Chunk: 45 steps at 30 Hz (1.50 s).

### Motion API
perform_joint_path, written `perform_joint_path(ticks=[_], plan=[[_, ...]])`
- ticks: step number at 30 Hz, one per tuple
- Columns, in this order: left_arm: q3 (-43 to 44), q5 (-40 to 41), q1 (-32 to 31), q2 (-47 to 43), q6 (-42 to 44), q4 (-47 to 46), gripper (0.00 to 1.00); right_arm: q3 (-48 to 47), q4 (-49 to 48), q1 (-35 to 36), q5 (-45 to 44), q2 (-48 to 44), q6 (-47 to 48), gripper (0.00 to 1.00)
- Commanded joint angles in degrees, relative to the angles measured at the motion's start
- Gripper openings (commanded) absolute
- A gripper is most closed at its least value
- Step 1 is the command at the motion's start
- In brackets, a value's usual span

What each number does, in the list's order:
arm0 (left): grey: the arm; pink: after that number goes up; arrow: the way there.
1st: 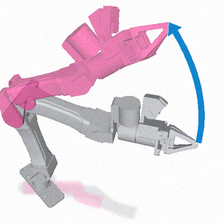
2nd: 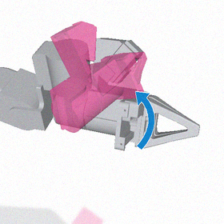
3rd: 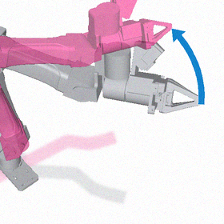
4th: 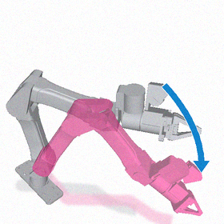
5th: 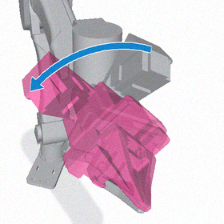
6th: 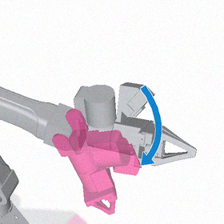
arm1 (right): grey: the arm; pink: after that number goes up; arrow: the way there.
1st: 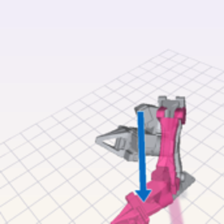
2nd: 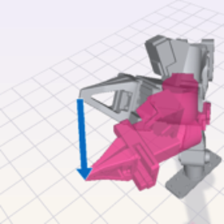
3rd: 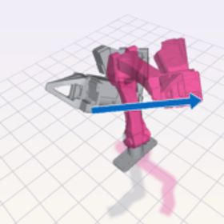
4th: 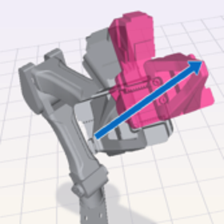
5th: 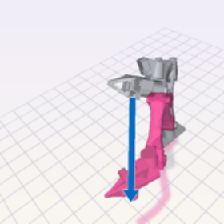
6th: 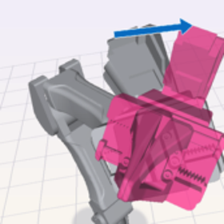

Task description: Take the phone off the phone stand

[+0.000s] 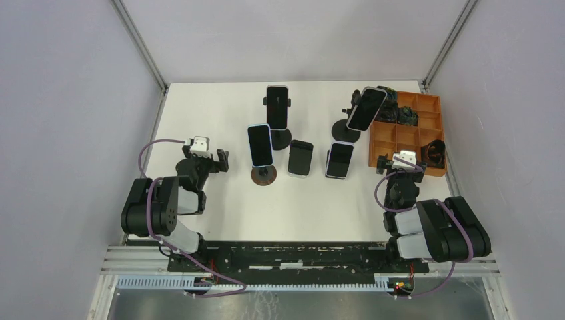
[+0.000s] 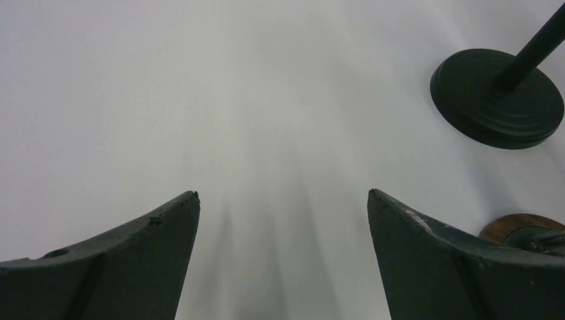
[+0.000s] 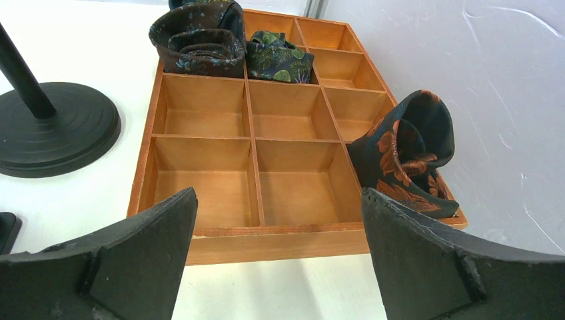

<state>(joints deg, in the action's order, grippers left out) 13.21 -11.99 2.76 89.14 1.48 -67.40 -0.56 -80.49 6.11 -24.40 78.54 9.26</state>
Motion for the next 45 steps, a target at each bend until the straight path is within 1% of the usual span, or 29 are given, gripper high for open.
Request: perform_joint_path(ticks=[1, 11, 13, 14, 15, 16, 17, 18, 19, 20, 21, 22, 23, 25, 26, 27, 28, 29, 30, 31, 32, 33, 34, 37, 38, 41, 45], plan=[[0.0, 1.3, -0.1, -0.8, -1.0, -2.1, 1.00, 6.7, -2.0, 0.2, 0.3, -0.4, -0.8, 0.98], [-0.1, 1.1, -0.1, -0.9, -1.0, -2.2, 1.00, 6.7, -2.0, 0.2, 0.4, -0.4, -0.8, 0.98], [-0.2, -0.3, 0.1, -1.5, -1.1, -2.6, 1.00, 6.7, -2.3, 0.1, -0.6, -0.5, -0.9, 0.98], [0.4, -1.7, 0.3, -2.3, -0.7, 0.0, 1.00, 6.9, -1.9, 0.2, -2.2, -1.0, -1.9, 0.98], [1.9, -2.0, 0.4, -4.3, -0.4, 3.4, 1.00, 7.3, -1.1, 0.2, -2.0, -2.0, -2.1, 0.98], [3.7, -2.7, 0.5, -5.7, -0.3, 8.8, 1.00, 7.8, -2.3, 0.2, -0.9, -2.4, -1.3, 0.98], [6.8, -2.6, 0.6, -7.4, 0.3, 16.8, 1.00, 8.5, -3.5, 0.5, -0.2, -3.3, -0.6, 0.98], [10.9, -2.4, 0.6, -8.5, 0.7, 24.3, 1.00, 9.4, -4.3, 1.2, -1.5, -4.6, -0.2, 0.98], [14.5, -2.4, 0.6, -9.1, 1.8, 30.7, 1.00, 9.2, -1.0, 2.8, -6.7, -7.7, -0.2, 0.98], [17.3, -2.3, 0.7, -9.6, 3.3, 35.0, 1.00, 7.5, 6.6, 3.3, -9.6, -11.8, -2.0, 0.98], [19.6, -2.5, 0.8, -10.0, 4.0, 39.0, 1.00, 5.3, 16.4, 3.3, -10.8, -15.2, -4.6, 0.98], [21.2, -3.7, 1.4, -10.7, 5.0, 42.4, 1.00, 3.0, 22.4, 3.3, -11.4, -18.5, -6.4, 0.98], [23.0, -5.4, 2.2, -11.3, 5.3, 46.0, 1.00, 1.7, 27.8, 3.4, -10.8, -21.1, -7.6, 0.98], [26.8, -9.9, 4.2, -13.0, 5.1, 53.6, 1.00, 0.9, 35.0, 3.3, -9.7, -27.3, -14.8, 0.98], [28.6, -11.9, 5.0, -13.8, 5.4, 59.1, 1.00, 0.9, 36.1, 3.3, -8.5, -30.9, -18.7, 0.98], [30.6, -13.6, 5.7, -14.6, 6.0, 62.0, 1.00, 0.9, 36.5, 3.3, -8.1, -34.3, -22.9, 0.98], [33.0, -15.5, 6.2, -15.2, 7.5, 67.0, 1.00, -1.4, 40.4, 3.2, -8.2, -37.1, -27.6, 0.98], [35.7, -17.4, 6.5, -15.5, 9.5, 74.7, 1.00, -4.2, 47.9, 3.3, -8.9, -40.5, -33.1, 0.98], [38.2, -18.7, 6.6, -15.6, 11.1, 78.0, 1.00, -6.8, 56.3, 3.2, -8.8, -42.8, -36.7, 0.98], [40.7, -20.0, 6.7, -15.7, 12.5, 84.5, 1.00, -9.0, 62.3, 3.3, -8.0, -44.7, -36.8, 0.98], [42.6, -21.9, 6.8, -15.8, 13.6, 88.7, 1.00, -9.9, 65.5, 3.3, -7.5, -46.0, -38.6, 0.98], [44.2, -23.6, 6.8, -16.0, 15.0, 91.9, 1.00, -10.7, 69.2, 3.2, -6.8, -46.8, -41.5, 0.98], [45.3, -25.4, 6.8, -16.4, 15.7, 94.5, 1.00, -11.4, 71.2, 3.2, -3.8, -46.9, -41.5, 0.98], [46.6, -32.6, 6.7, -17.8, 16.9, 99.4, 1.00, -15.3, 73.0, 3.3, 10.5, -42.9, -36.5, 0.98], [46.9, -35.0, 6.7, -17.9, 17.0, 100.4, 1.00, -17.4, 74.6, 3.5, 13.3, -40.9, -35.9, 0.98], [47.2, -39.9, 6.5, -17.2, 15.6, 101.3, 1.00, -21.7, 78.0, 4.9, 16.9, -36.5, -34.1, 0.98], [46.2, -44.8, 4.8, -13.9, 16.2, 101.2, 1.00, -26.1, 80.3, 7.5, 18.8, -34.9, -32.2, 0.98]])
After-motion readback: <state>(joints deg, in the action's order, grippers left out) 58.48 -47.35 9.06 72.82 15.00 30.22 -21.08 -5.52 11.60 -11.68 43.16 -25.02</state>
